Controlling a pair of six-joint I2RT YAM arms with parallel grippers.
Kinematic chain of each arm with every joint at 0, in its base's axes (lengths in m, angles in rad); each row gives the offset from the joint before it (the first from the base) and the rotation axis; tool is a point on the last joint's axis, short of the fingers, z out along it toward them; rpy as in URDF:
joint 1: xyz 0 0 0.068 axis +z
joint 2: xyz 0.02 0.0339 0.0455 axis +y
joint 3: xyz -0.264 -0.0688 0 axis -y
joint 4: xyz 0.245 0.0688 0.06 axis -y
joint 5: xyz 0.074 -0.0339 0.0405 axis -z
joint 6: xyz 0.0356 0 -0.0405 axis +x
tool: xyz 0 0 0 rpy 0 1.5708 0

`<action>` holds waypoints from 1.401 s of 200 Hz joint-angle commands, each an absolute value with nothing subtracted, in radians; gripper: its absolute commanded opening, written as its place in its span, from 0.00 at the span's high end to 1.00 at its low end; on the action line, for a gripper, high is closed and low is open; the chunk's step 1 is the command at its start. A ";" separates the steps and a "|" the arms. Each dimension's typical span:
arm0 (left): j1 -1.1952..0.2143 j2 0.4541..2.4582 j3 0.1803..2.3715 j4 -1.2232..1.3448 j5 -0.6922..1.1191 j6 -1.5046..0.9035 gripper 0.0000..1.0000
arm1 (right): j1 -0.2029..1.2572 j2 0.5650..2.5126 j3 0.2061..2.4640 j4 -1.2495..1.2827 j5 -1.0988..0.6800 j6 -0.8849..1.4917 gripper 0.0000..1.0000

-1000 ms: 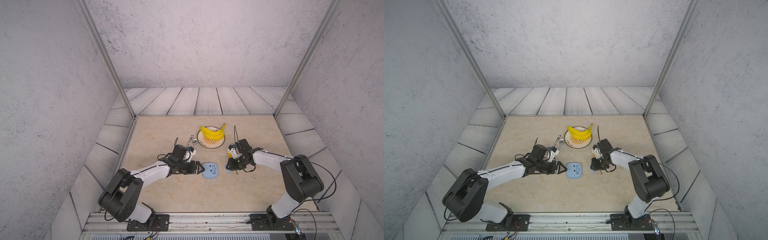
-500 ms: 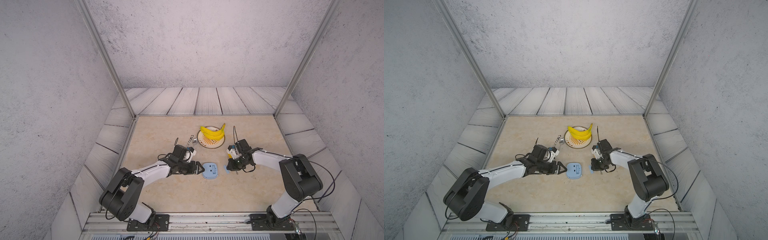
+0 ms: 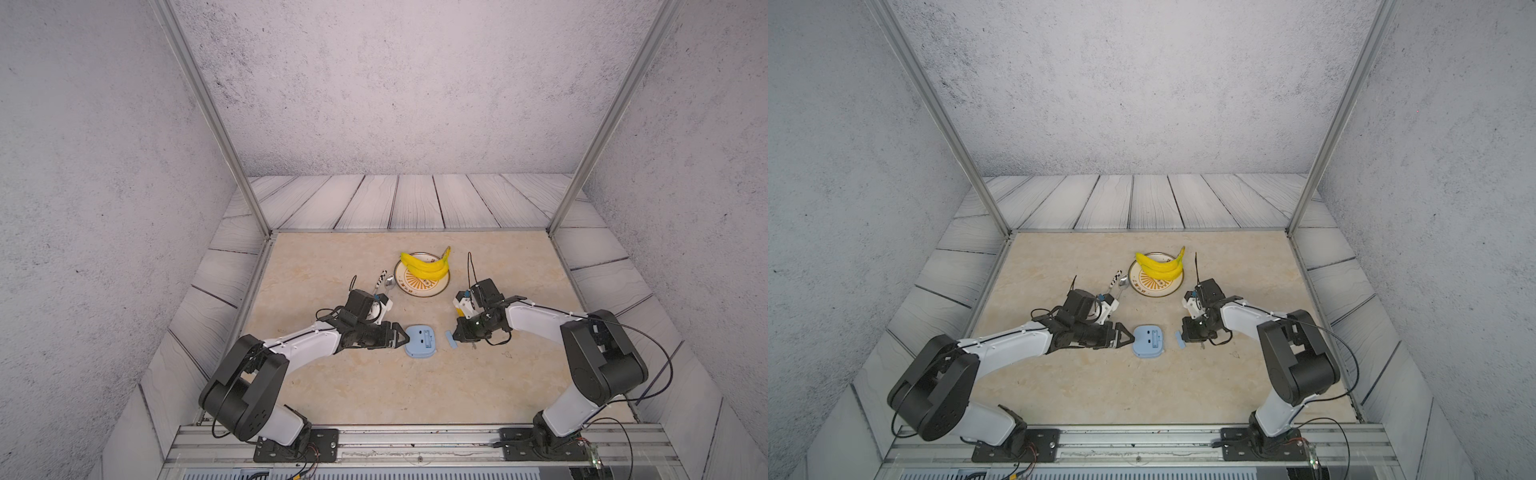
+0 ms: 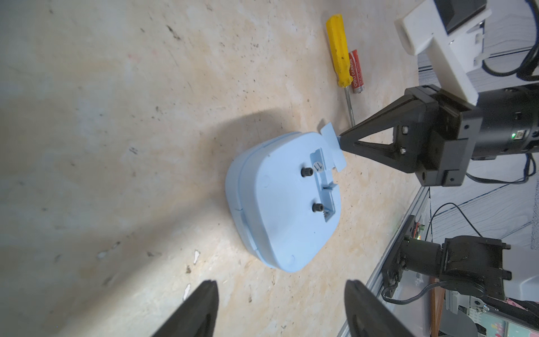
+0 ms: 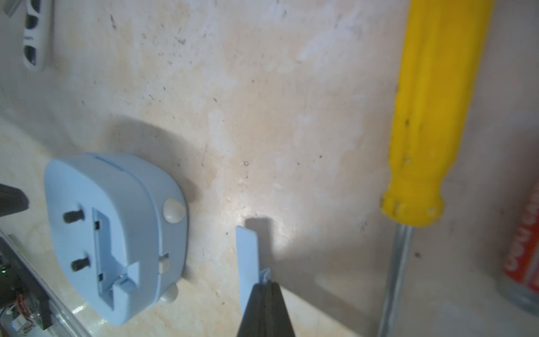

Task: Remove the battery from the alarm
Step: Pick up the cover from the center of the board, then install the cover on the alarm.

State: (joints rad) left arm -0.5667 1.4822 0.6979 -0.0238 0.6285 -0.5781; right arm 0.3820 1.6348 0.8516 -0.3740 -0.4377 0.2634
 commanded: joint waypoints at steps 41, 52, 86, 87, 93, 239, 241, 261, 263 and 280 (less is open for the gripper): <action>-0.567 1.545 0.694 0.086 0.694 -0.640 0.27 | 0.385 1.462 0.767 -0.271 -0.552 0.499 1.00; -0.568 1.562 0.697 0.093 0.691 -0.642 0.27 | 0.393 1.427 0.749 -0.249 -0.544 0.541 1.00; -0.585 1.616 0.713 0.117 0.693 -0.650 0.27 | 0.439 1.365 0.759 -0.289 -0.462 0.594 1.00; -0.586 1.617 0.715 0.117 0.694 -0.651 0.27 | 0.442 1.364 0.760 -0.289 -0.459 0.596 1.00; -0.591 1.629 0.719 0.125 0.696 -0.653 0.27 | 0.452 1.361 0.764 -0.294 -0.445 0.601 1.00; -0.666 1.677 0.761 0.124 0.661 -0.676 0.28 | 0.615 1.496 0.901 -0.369 -0.238 0.605 1.00; -0.665 1.676 0.760 0.122 0.660 -0.676 0.28 | 0.616 1.498 0.903 -0.369 -0.238 0.604 1.00; -0.661 1.660 0.751 0.110 0.646 -0.676 0.28 | 0.623 1.518 0.915 -0.381 -0.231 0.592 1.00; -0.661 1.659 0.750 0.110 0.645 -0.676 0.28 | 0.624 1.520 0.916 -0.382 -0.229 0.591 1.00; -0.657 1.648 0.739 0.110 0.635 -0.682 0.27 | 0.627 1.528 0.921 -0.384 -0.221 0.588 1.00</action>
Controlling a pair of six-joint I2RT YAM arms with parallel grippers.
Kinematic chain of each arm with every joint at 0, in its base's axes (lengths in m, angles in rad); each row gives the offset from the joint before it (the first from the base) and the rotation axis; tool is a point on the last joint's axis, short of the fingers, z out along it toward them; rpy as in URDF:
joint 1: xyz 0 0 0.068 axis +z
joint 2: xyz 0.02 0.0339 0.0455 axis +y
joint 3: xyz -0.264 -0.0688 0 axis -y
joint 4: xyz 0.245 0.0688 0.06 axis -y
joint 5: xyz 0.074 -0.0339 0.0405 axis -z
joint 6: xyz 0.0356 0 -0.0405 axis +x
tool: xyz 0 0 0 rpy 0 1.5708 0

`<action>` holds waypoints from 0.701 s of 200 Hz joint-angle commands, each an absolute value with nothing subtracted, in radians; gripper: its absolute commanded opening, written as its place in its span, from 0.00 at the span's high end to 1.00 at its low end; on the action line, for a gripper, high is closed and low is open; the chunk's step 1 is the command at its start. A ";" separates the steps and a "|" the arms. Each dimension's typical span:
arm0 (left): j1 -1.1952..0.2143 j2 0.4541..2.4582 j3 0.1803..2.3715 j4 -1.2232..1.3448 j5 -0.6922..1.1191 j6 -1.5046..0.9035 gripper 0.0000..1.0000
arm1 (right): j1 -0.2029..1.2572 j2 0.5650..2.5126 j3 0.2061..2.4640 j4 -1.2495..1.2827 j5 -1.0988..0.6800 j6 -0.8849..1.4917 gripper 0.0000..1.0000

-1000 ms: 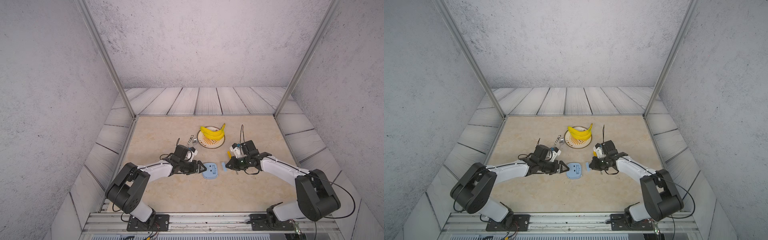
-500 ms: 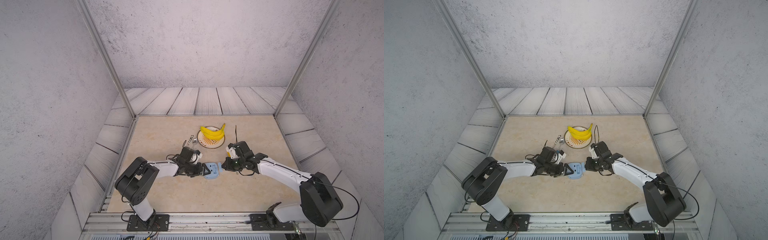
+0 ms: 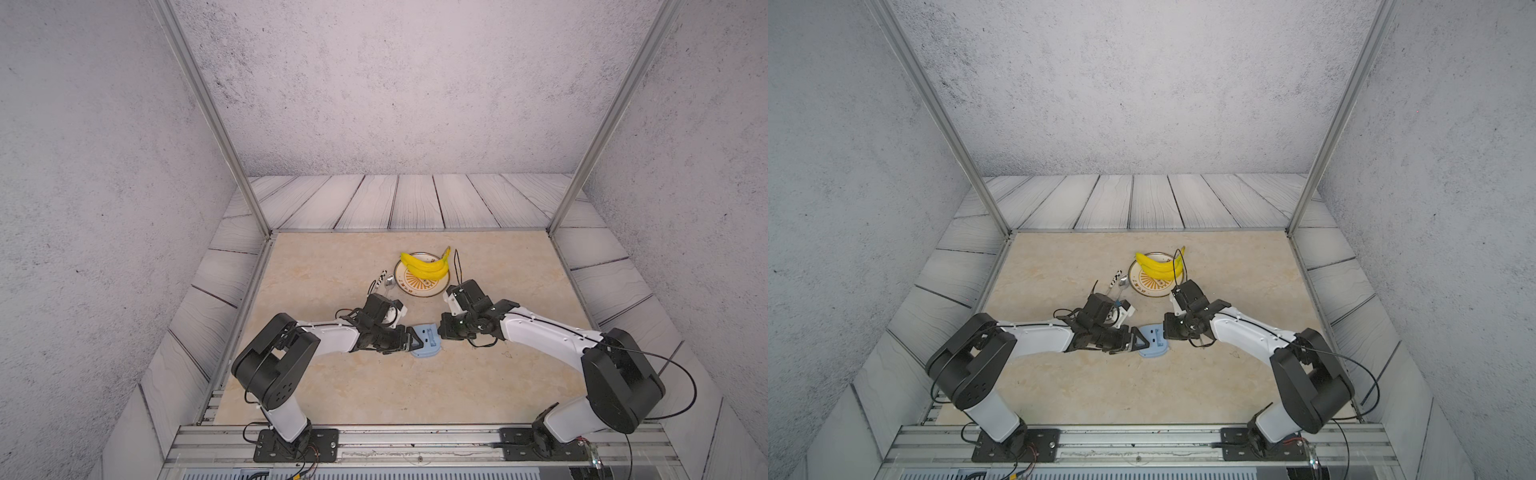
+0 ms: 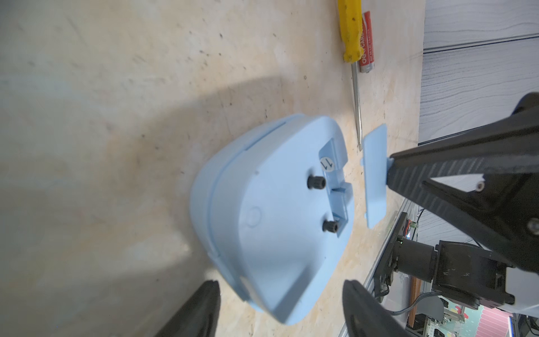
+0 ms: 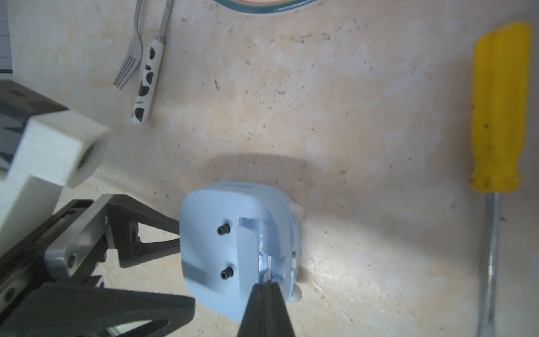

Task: Remove the battery from the alarm
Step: Install the cover on the alarm.

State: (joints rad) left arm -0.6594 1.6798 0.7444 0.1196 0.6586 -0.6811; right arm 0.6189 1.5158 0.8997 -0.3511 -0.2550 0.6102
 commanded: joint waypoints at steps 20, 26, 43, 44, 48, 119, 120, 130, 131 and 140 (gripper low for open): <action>-0.651 1.642 0.729 0.112 0.632 -0.688 0.27 | 0.636 1.539 0.931 -0.386 -0.215 0.587 1.00; -0.648 1.643 0.728 0.112 0.631 -0.690 0.28 | 0.638 1.544 0.934 -0.387 -0.213 0.587 1.00; -0.644 1.641 0.727 0.112 0.632 -0.690 0.27 | 0.647 1.557 0.940 -0.387 -0.207 0.587 1.00; -0.644 1.642 0.726 0.112 0.632 -0.690 0.27 | 0.646 1.558 0.940 -0.388 -0.208 0.587 1.00; -0.643 1.643 0.726 0.112 0.632 -0.690 0.27 | 0.649 1.560 0.940 -0.387 -0.207 0.588 1.00; -0.641 1.649 0.726 0.112 0.635 -0.689 0.27 | 0.664 1.586 0.955 -0.407 -0.171 0.588 1.00; -0.641 1.649 0.726 0.111 0.635 -0.690 0.27 | 0.664 1.586 0.956 -0.407 -0.170 0.588 1.00; -0.641 1.649 0.726 0.112 0.636 -0.689 0.27 | 0.666 1.589 0.956 -0.407 -0.168 0.589 1.00; -0.641 1.649 0.726 0.112 0.636 -0.689 0.27 | 0.666 1.589 0.956 -0.407 -0.168 0.590 1.00; -0.641 1.649 0.726 0.113 0.637 -0.688 0.27 | 0.667 1.592 0.957 -0.407 -0.167 0.591 1.00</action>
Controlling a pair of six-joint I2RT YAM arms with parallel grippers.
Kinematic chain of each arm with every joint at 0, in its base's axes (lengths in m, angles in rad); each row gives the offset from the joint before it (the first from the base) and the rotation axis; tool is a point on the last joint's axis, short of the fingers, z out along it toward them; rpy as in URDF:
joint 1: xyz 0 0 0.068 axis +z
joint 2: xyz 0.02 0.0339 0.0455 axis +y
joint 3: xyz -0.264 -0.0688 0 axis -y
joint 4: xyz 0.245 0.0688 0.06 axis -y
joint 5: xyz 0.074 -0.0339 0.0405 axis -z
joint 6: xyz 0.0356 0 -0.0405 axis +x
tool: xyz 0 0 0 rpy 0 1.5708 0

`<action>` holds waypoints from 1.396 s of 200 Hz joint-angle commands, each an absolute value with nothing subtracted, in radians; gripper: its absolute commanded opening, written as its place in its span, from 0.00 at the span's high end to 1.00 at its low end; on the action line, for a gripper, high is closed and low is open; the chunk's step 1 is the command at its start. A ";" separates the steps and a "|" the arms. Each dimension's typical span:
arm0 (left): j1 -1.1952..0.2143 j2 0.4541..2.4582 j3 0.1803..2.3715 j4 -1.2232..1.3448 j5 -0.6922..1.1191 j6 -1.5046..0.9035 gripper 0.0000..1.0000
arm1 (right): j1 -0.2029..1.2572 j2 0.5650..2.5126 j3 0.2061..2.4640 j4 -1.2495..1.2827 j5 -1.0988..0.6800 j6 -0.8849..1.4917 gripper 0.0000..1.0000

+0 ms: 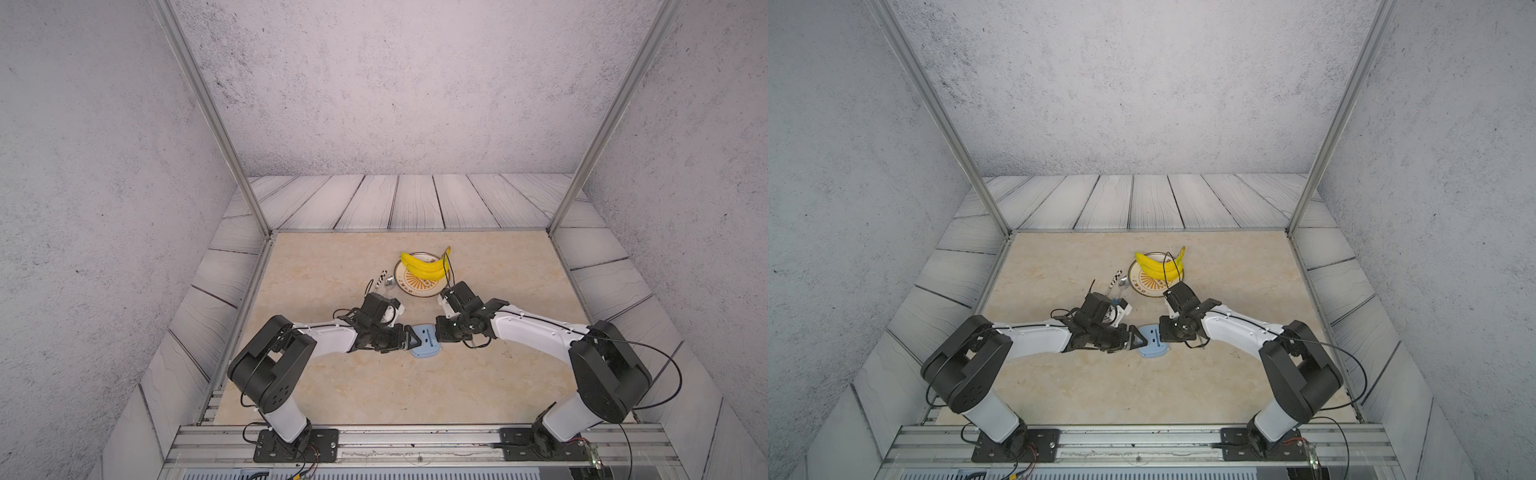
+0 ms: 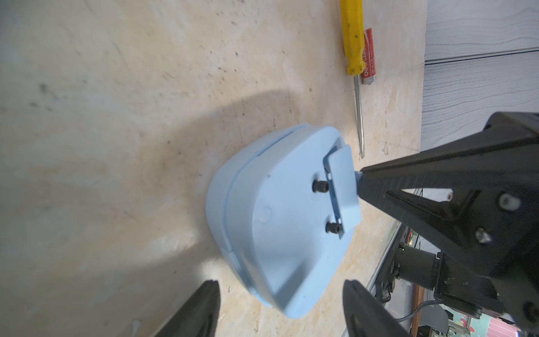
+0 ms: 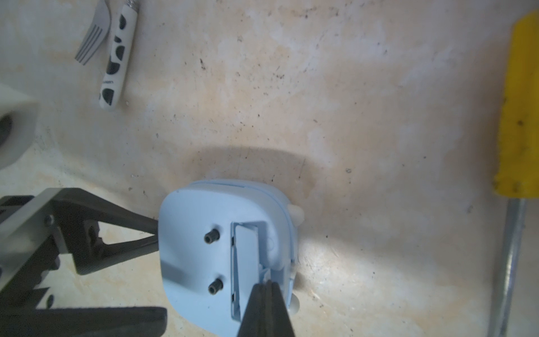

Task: Remove the battery from the alarm
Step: Install the cover on the alarm.

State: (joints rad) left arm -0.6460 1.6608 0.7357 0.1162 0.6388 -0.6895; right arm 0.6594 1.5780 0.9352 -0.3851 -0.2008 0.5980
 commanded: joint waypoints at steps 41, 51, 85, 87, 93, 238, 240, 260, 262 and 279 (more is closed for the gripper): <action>-0.641 1.656 0.726 0.118 0.646 -0.689 0.27 | 0.675 1.606 0.968 -0.409 -0.169 0.595 1.00; -0.641 1.658 0.726 0.121 0.649 -0.688 0.27 | 0.677 1.610 0.971 -0.412 -0.169 0.597 1.00; -0.641 1.658 0.726 0.125 0.650 -0.689 0.27 | 0.682 1.618 0.980 -0.420 -0.170 0.599 1.00; -0.641 1.658 0.726 0.125 0.650 -0.689 0.27 | 0.683 1.618 0.981 -0.421 -0.170 0.598 1.00; -0.641 1.658 0.725 0.125 0.652 -0.689 0.27 | 0.683 1.620 0.983 -0.425 -0.169 0.597 1.00; -0.641 1.669 0.722 0.144 0.667 -0.689 0.27 | 0.687 1.607 0.999 -0.484 -0.132 0.603 1.00; -0.641 1.669 0.721 0.144 0.668 -0.689 0.27 | 0.687 1.606 0.999 -0.484 -0.131 0.604 1.00; -0.642 1.671 0.722 0.149 0.672 -0.689 0.27 | 0.690 1.611 1.002 -0.480 -0.136 0.605 1.00; -0.643 1.671 0.722 0.150 0.673 -0.689 0.27 | 0.690 1.612 1.003 -0.480 -0.136 0.604 1.00; -0.643 1.672 0.725 0.153 0.678 -0.689 0.27 | 0.692 1.622 1.006 -0.479 -0.139 0.605 1.00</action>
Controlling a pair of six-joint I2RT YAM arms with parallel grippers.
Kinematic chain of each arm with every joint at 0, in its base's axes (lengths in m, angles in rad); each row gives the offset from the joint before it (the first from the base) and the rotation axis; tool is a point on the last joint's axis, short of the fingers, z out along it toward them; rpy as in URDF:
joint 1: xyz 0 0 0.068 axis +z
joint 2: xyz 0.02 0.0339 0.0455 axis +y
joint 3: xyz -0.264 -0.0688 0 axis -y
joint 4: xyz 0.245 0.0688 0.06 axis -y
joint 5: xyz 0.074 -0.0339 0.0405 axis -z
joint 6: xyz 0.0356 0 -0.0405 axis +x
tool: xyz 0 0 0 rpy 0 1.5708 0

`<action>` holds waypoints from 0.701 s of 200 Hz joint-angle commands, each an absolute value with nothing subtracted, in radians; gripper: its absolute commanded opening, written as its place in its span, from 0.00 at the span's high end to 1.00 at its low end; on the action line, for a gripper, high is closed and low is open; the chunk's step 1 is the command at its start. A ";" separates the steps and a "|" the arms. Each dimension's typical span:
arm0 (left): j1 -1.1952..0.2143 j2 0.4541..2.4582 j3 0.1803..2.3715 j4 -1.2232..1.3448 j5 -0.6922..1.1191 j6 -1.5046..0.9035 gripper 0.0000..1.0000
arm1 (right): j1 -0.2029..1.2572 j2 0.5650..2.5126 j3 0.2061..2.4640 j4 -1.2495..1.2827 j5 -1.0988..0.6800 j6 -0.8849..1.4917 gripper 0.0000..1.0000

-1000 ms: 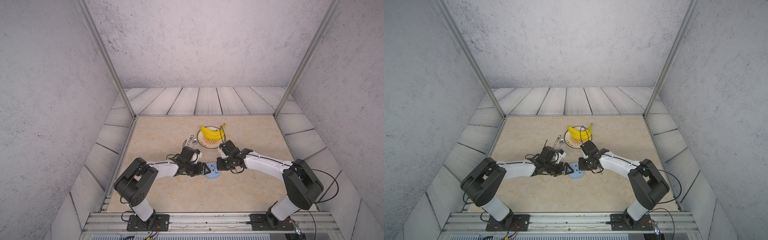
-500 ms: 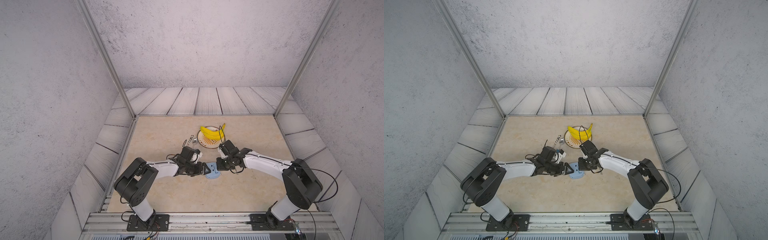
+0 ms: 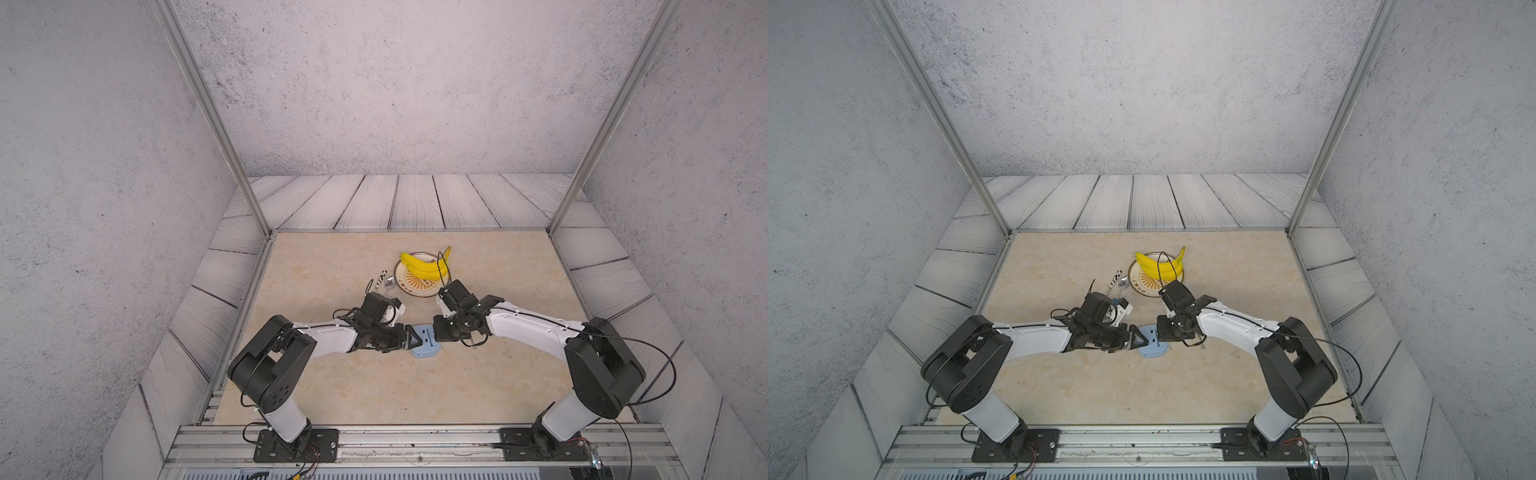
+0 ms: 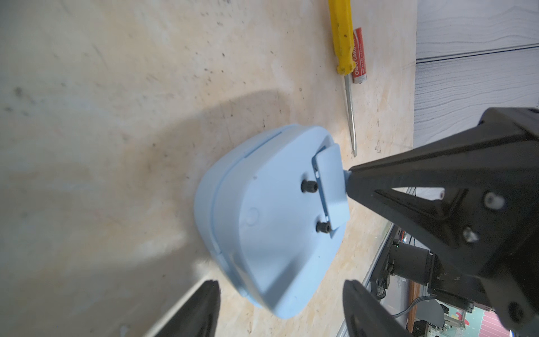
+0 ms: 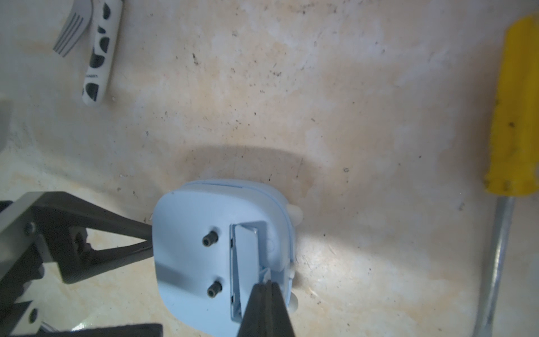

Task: Remove the battery from the alarm
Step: Install the cover on the alarm.

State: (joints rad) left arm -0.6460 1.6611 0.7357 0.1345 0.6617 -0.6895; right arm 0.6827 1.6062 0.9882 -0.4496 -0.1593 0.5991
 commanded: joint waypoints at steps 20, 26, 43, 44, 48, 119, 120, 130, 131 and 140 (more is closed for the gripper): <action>-0.643 1.673 0.723 0.154 0.681 -0.688 0.27 | 0.695 1.634 1.013 -0.479 -0.143 0.605 1.00; -0.643 1.674 0.724 0.155 0.682 -0.689 0.27 | 0.696 1.636 1.014 -0.479 -0.144 0.604 1.00; -0.644 1.675 0.724 0.156 0.686 -0.689 0.28 | 0.698 1.642 1.018 -0.480 -0.150 0.602 1.00; -0.644 1.675 0.724 0.156 0.686 -0.689 0.28 | 0.698 1.643 1.018 -0.479 -0.150 0.602 1.00; -0.644 1.675 0.725 0.157 0.686 -0.689 0.27 | 0.698 1.644 1.019 -0.480 -0.152 0.602 1.00; -0.646 1.680 0.727 0.158 0.690 -0.686 0.27 | 0.699 1.647 1.035 -0.483 -0.213 0.605 1.00; -0.647 1.680 0.727 0.159 0.690 -0.687 0.27 | 0.699 1.647 1.035 -0.485 -0.214 0.605 1.00; -0.647 1.680 0.728 0.159 0.690 -0.687 0.27 | 0.699 1.649 1.039 -0.487 -0.220 0.606 1.00; -0.647 1.680 0.727 0.159 0.690 -0.687 0.27 | 0.699 1.649 1.039 -0.488 -0.221 0.605 1.00; -0.647 1.680 0.728 0.158 0.690 -0.686 0.27 | 0.699 1.650 1.041 -0.488 -0.225 0.605 1.00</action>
State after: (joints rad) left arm -0.6464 1.6711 0.7357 0.1482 0.6781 -0.6895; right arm 0.6918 1.6295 1.0172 -0.4713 -0.1783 0.5995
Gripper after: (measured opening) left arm 0.725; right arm 0.038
